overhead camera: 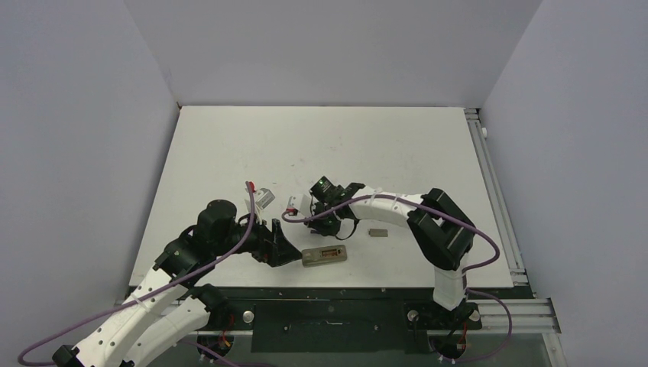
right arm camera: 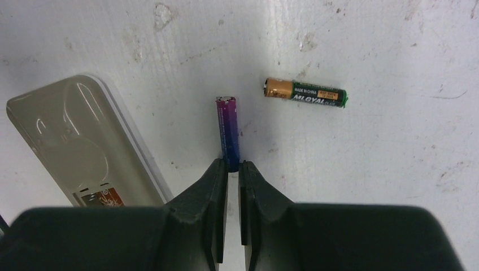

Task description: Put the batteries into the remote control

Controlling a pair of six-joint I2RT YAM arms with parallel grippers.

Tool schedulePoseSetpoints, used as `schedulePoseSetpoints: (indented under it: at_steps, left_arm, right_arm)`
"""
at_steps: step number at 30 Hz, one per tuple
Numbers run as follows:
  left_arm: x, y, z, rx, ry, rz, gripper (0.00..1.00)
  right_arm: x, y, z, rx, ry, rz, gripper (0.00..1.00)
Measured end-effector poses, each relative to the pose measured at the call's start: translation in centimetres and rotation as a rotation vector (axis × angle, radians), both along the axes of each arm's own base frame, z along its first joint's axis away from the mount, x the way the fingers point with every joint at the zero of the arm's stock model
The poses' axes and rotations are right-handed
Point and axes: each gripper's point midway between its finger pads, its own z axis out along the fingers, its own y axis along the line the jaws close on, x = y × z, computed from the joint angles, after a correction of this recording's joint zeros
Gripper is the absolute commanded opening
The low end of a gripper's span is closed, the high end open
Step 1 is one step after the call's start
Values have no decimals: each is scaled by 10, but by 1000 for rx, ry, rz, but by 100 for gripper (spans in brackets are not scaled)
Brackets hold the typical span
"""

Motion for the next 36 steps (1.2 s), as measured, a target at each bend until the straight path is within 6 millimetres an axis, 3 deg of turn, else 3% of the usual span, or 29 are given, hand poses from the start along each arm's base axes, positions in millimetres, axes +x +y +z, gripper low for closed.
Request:
schedulePoseSetpoints:
  at_steps: [6, 13, 18, 23, 36]
  left_arm:
    - [0, 0, 0, 0, 0, 0, 78]
    - [0, 0, 0, 1, 1, 1, 78]
    - [2, 1, -1, 2, 0, 15, 78]
    - [6, 4, -7, 10, 7, 57, 77]
    - [14, 10, -34, -2, 66, 182, 77]
  right_arm:
    - [-4, -8, 9, 0, -13, -15, 8]
    - [-9, -4, 42, 48, -79, -21, 8]
    - [-22, -4, 59, 74, -108, -14, 8]
    - [-37, -16, 66, 74, -111, -26, 9]
    - [-51, -43, 79, 53, -136, -64, 8]
